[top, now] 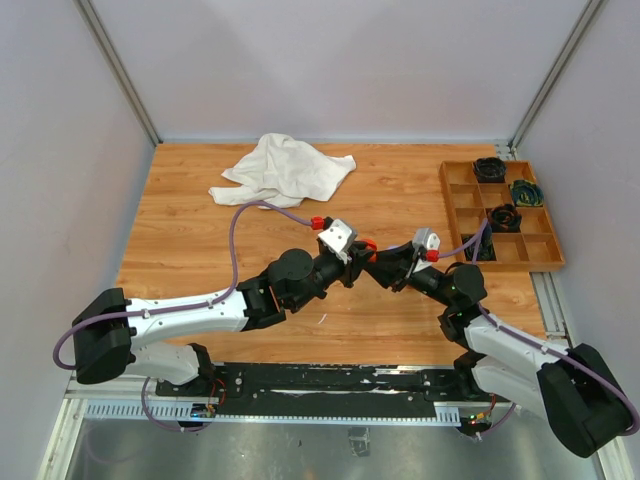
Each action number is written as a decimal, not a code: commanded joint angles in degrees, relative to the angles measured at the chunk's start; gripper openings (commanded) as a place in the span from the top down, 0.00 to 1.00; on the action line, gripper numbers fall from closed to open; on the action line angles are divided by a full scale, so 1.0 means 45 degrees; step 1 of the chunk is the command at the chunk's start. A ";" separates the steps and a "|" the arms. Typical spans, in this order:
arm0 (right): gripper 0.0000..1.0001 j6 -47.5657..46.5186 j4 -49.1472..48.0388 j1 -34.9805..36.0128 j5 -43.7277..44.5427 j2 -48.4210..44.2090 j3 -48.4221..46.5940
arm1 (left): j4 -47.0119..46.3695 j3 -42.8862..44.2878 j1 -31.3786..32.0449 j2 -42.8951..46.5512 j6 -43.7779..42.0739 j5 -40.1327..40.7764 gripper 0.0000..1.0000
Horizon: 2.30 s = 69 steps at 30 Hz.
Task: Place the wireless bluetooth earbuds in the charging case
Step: Place the earbud in the charging case, then close the charging case.
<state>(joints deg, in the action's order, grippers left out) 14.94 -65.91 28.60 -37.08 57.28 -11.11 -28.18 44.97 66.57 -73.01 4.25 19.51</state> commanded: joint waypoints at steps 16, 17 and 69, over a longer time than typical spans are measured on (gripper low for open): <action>0.99 -0.0255 0.0370 -0.0008 -0.0517 -0.0400 -0.0322 | 0.2149 0.0553 0.0006 0.1520 -0.0296 -0.0627 0.37; 0.99 -0.0268 0.0406 -0.0018 -0.0572 -0.0413 -0.0350 | 0.2402 0.0578 -0.0069 0.1629 -0.0413 -0.0913 0.37; 0.99 -0.0392 0.4473 -0.0013 -0.3143 -0.0344 -0.1549 | 0.0601 -0.0314 -0.5382 0.1225 0.2096 -1.4447 0.21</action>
<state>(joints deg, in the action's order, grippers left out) 15.05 -53.12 28.60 -51.37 57.47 -15.46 -24.71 44.42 43.05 -68.86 13.34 -47.42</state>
